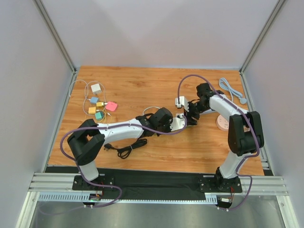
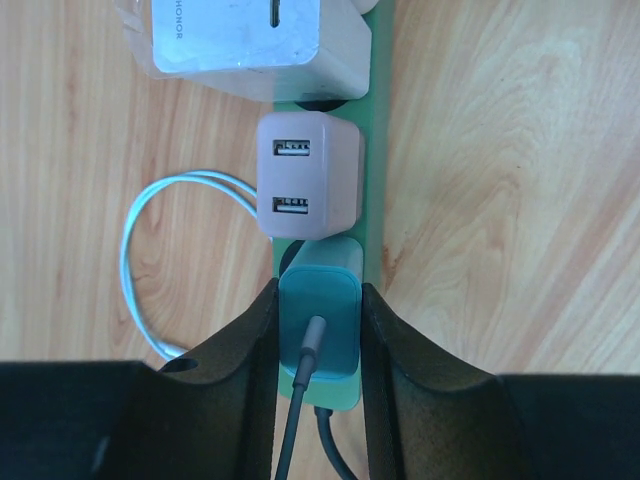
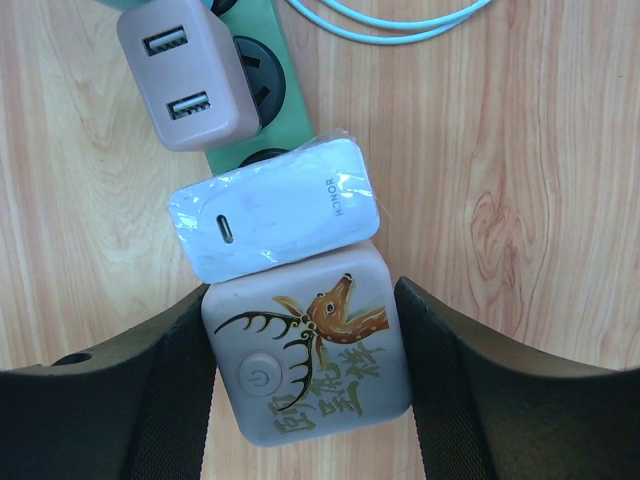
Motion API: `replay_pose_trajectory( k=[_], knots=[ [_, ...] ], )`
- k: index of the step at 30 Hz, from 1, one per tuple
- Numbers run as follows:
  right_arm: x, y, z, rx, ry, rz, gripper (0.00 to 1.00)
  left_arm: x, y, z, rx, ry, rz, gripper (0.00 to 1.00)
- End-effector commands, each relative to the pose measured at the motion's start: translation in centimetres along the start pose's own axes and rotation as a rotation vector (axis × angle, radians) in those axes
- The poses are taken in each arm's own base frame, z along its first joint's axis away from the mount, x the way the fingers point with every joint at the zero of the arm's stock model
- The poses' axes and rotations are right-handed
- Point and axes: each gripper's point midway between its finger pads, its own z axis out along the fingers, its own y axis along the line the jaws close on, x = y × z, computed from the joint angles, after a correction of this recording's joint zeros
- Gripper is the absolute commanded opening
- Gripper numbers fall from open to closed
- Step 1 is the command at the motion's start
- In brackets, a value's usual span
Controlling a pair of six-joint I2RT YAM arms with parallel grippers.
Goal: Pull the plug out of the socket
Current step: Remove the plug from the socket.
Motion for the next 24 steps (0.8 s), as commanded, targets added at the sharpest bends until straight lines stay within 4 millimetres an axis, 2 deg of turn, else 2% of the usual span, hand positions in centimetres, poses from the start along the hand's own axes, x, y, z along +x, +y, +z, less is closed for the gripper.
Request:
replay_pose_trajectory(
  k=[1,5,10,11,12,13,15,18,21,24],
  knots=[
    [4.5,-3.8,1.4,0.134,0.151,0.056,0.05,-6.9,1.3,-4.4,-0.123,-0.224,0.112,0.0],
    [4.6,-3.8,1.5,0.134,0.159,0.067,0.05,-5.4,0.7,-3.5,-0.131,-0.184,0.167,0.0],
    [4.6,-3.9,1.6,0.135,0.164,0.076,0.04,-5.6,0.4,-3.5,-0.125,-0.199,0.166,0.0],
    [4.6,-3.9,1.6,0.135,0.164,0.076,0.04,-5.7,0.0,-3.5,-0.094,-0.205,0.156,0.0],
    [4.7,-3.9,1.6,0.133,0.165,0.074,0.04,-5.6,-1.7,-3.6,0.015,-0.212,0.12,0.0],
    [4.7,-3.8,1.6,0.132,0.165,0.073,0.04,-6.3,-1.1,-4.0,0.058,-0.234,0.067,0.0],
    [4.6,-3.7,1.7,0.129,0.165,0.065,0.04,-6.5,-2.2,-4.4,0.188,-0.27,0.001,0.0],
    [4.7,-3.6,1.6,0.13,0.167,0.062,0.04,-6.2,-0.1,-4.9,0.212,-0.315,-0.114,0.0],
    [4.8,-3.6,1.7,0.131,0.174,0.064,0.04,-6.5,1.3,-5.5,0.238,-0.348,-0.199,0.0],
    [4.9,-3.7,1.8,0.13,0.179,0.073,0.03,-6.7,1.8,-5.5,0.231,-0.357,-0.197,0.0]
  ],
)
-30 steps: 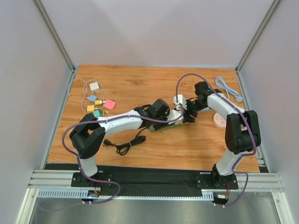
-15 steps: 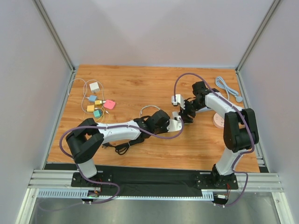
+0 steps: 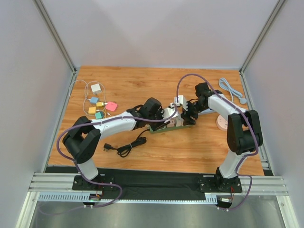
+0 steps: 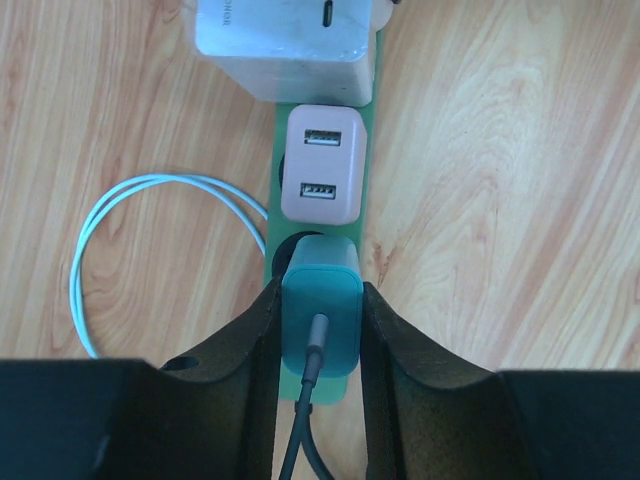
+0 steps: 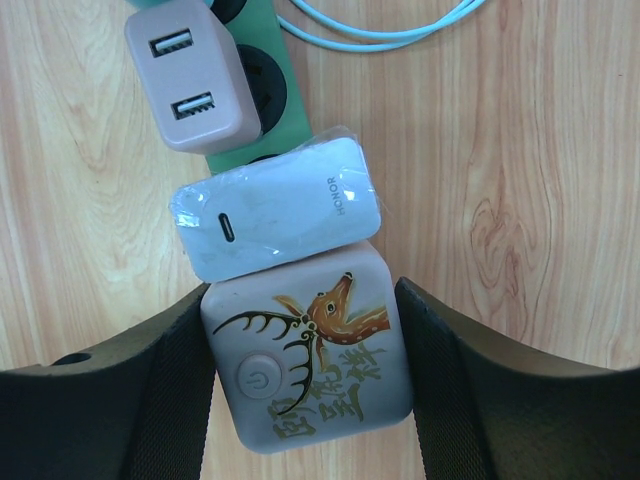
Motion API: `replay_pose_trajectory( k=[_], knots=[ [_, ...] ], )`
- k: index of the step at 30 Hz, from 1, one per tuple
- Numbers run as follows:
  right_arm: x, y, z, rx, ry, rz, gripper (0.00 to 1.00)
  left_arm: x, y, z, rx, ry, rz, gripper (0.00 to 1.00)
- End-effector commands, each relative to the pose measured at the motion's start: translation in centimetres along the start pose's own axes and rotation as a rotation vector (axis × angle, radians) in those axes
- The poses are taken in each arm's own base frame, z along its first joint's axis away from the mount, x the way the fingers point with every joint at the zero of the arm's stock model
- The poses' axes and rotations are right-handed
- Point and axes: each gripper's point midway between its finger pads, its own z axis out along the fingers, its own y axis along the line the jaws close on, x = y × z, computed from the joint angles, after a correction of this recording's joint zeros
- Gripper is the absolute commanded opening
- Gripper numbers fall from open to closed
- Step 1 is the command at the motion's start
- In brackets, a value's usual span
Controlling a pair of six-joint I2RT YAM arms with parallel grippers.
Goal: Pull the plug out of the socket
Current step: Remove the plug from the socket.
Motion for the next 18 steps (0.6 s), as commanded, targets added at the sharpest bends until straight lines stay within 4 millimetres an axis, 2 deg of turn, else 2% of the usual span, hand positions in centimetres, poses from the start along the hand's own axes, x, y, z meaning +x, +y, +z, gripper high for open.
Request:
replay_pose_trajectory(
  k=[1,4,8,12,15,18],
  knots=[
    [5.0,-3.7,1.1,0.135,0.182,0.03,0.03,-7.9,-1.5,-4.3,0.102,-0.233,-0.022,0.0],
    [5.1,-3.6,1.3,0.132,0.188,0.038,0.02,-7.8,-1.8,-4.1,0.101,-0.225,0.014,0.0],
    [5.1,-3.6,1.4,0.134,0.193,0.043,0.01,-7.8,-3.2,-3.8,0.035,-0.168,0.205,0.0],
    [5.0,-3.7,1.3,0.131,0.191,0.054,0.02,-8.3,-4.0,-4.1,0.031,-0.172,0.207,0.0],
    [4.6,-3.6,1.1,0.13,0.178,0.059,0.09,-8.3,-3.3,-5.0,-0.014,-0.179,0.184,0.0],
    [3.9,-3.4,0.9,0.128,0.152,0.056,0.24,-8.1,-2.7,-6.5,-0.034,-0.196,0.135,0.0]
  ],
)
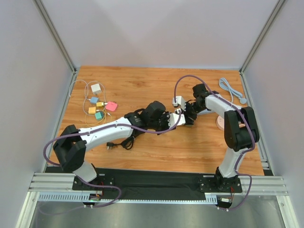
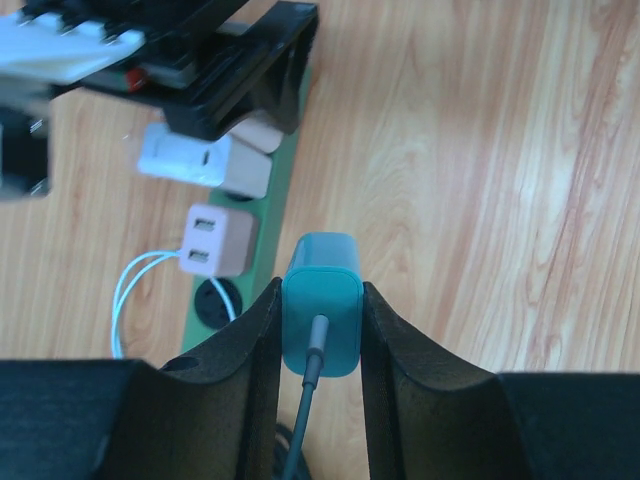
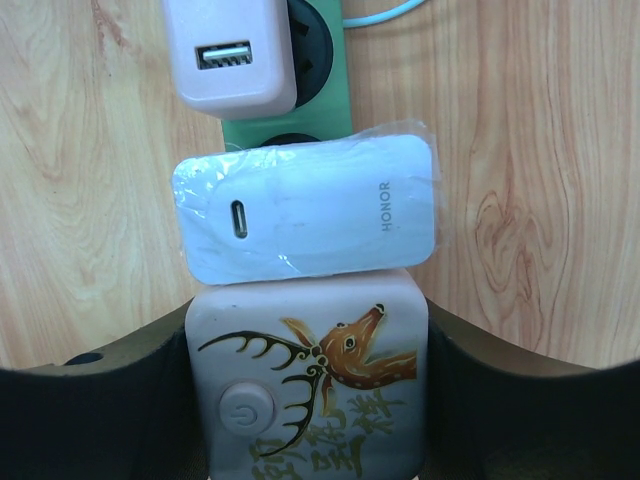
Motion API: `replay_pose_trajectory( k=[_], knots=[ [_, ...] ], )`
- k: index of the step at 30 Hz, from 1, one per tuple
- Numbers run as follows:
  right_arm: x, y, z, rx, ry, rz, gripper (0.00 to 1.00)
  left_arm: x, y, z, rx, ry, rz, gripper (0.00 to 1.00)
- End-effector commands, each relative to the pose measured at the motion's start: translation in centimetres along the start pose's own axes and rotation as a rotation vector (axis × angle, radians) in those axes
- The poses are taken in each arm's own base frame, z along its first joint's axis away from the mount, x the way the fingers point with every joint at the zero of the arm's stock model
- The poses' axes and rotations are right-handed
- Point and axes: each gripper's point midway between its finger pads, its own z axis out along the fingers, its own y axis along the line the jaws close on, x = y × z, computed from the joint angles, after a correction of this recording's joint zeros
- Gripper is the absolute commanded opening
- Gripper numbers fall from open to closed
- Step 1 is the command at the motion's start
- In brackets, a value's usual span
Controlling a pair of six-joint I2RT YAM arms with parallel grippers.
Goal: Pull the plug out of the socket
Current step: Remove the plug from the socket, then place the socket at the center of the board.
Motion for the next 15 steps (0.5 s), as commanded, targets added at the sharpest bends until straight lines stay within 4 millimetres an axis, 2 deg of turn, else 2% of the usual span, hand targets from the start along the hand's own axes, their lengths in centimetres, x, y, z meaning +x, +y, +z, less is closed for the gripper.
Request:
replay_pose_trajectory(
  k=[1,2,3,7,8,10,12,13,14,15],
  knots=[
    [2.2,-2.8,-0.7,0.121,0.097,0.006,0.31,-2.0,1.9,-3.4,-0.084,-0.083,-0.028,0.0],
    [1.9,-2.8,-0.8,0.121,0.089,0.003,0.36,-2.1,2.1,-4.0,-0.098,-0.095,-0.04,0.0],
    [1.5,-2.8,-1.1,0.127,0.073,0.0,0.45,-1.9,2.5,-5.2,-0.123,-0.111,-0.062,0.0],
    [0.4,-2.8,-2.2,0.148,0.033,0.005,0.57,-1.8,3.7,-9.0,-0.196,-0.151,-0.089,0.0],
    [0.0,-2.8,-2.4,0.15,0.018,0.005,0.59,-2.1,4.5,-10.7,-0.238,-0.17,-0.093,0.0],
    [-0.6,-2.8,-3.0,0.162,0.004,0.004,0.62,-1.9,5.4,-12.4,-0.28,-0.165,-0.102,0.0],
    [-1.0,-2.9,-3.4,0.173,-0.004,0.011,0.64,-2.5,7.4,-15.5,-0.374,-0.182,-0.106,0.0],
    [-1.0,-2.9,-3.6,0.175,-0.005,0.017,0.64,-2.8,7.5,-15.8,-0.375,-0.184,-0.105,0.0],
    [-1.1,-2.9,-3.8,0.183,-0.009,0.02,0.65,-2.8,8.5,-17.0,-0.425,-0.178,-0.103,0.0],
    [-1.3,-3.0,-3.9,0.187,-0.013,0.024,0.65,-4.0,9.3,-18.5,-0.462,-0.196,-0.092,0.0]
  ],
)
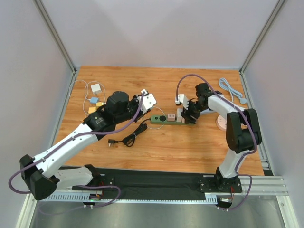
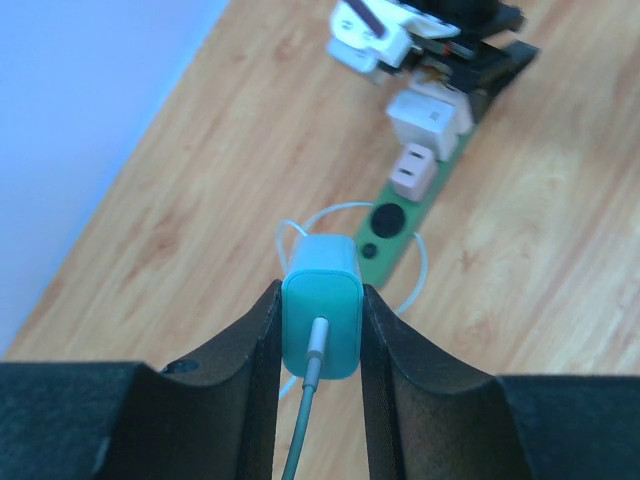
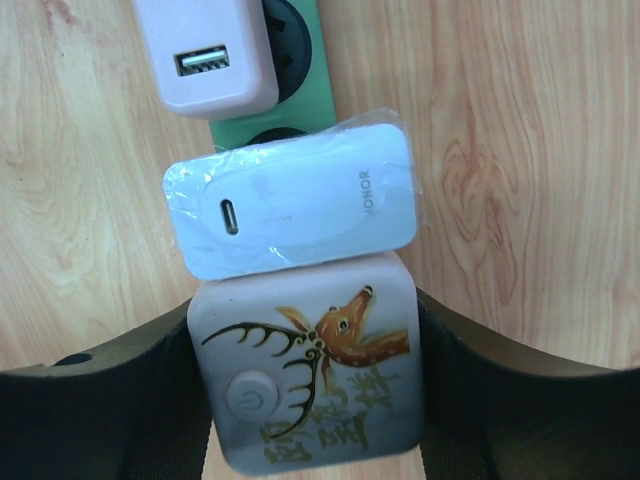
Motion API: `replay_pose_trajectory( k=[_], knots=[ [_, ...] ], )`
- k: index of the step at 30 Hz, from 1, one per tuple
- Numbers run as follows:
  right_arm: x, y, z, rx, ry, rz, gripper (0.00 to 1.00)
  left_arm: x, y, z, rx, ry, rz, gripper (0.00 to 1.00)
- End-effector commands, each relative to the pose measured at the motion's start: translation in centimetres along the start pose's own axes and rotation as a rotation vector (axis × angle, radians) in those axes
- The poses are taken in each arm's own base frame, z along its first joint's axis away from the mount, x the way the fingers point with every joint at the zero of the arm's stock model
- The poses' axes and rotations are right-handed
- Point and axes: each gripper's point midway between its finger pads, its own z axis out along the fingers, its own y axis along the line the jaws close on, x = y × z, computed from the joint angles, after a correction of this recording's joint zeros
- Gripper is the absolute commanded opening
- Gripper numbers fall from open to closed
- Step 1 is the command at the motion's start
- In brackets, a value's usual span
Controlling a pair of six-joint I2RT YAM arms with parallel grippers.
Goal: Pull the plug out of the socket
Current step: Place the socket at the center of the board.
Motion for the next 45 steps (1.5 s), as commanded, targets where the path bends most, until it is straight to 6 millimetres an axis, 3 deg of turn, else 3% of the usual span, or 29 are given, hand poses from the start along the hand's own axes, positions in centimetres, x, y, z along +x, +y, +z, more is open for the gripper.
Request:
replay_pose_trajectory(
  k=[1,2,5,6,13,17,20,29,38,45],
  knots=[
    [-1.9,-2.3,-2.8,0.128,-0.041,0.004,0.66,-3.1,4.3,-3.0,-0.156,-0.022,0.016,0.0],
    [-2.1,-2.2,-2.9,0.127,-0.048,0.007,0.67,-4.8,5.4,-3.9,-0.186,-0.049,0.033,0.0],
    [-2.6,-1.8,-3.2,0.116,-0.069,0.023,0.69,-5.8,7.6,-5.3,-0.25,-0.03,0.045,0.0],
    [-2.9,-1.6,-3.4,0.112,-0.076,0.022,0.71,-7.3,8.5,-6.3,-0.277,-0.051,0.06,0.0],
    [-4.7,-0.8,-4.9,0.087,-0.139,0.043,0.77,-11.3,13.7,-10.7,-0.472,-0.101,0.084,0.0],
    [-6.2,-0.1,-6.5,0.068,-0.193,0.059,0.79,-13.6,16.3,-13.9,-0.589,-0.138,0.088,0.0],
    [-7.4,0.3,-7.9,0.072,-0.228,0.079,0.79,-16.5,18.1,-17.4,-0.678,-0.204,0.09,0.0],
    [-10.4,2.3,-10.4,0.029,-0.33,0.137,0.79,-23.7,20.3,-25.4,-0.822,-0.399,0.097,0.0],
    [-10.5,3.5,-10.2,-0.012,-0.363,0.142,0.79,-26.5,21.6,-33.2,-1.032,-0.507,0.149,0.0],
    [-11.4,5.1,-10.0,-0.105,-0.422,0.138,0.78,-28.1,21.1,-37.0,-1.078,-0.608,0.147,0.0]
  ],
)
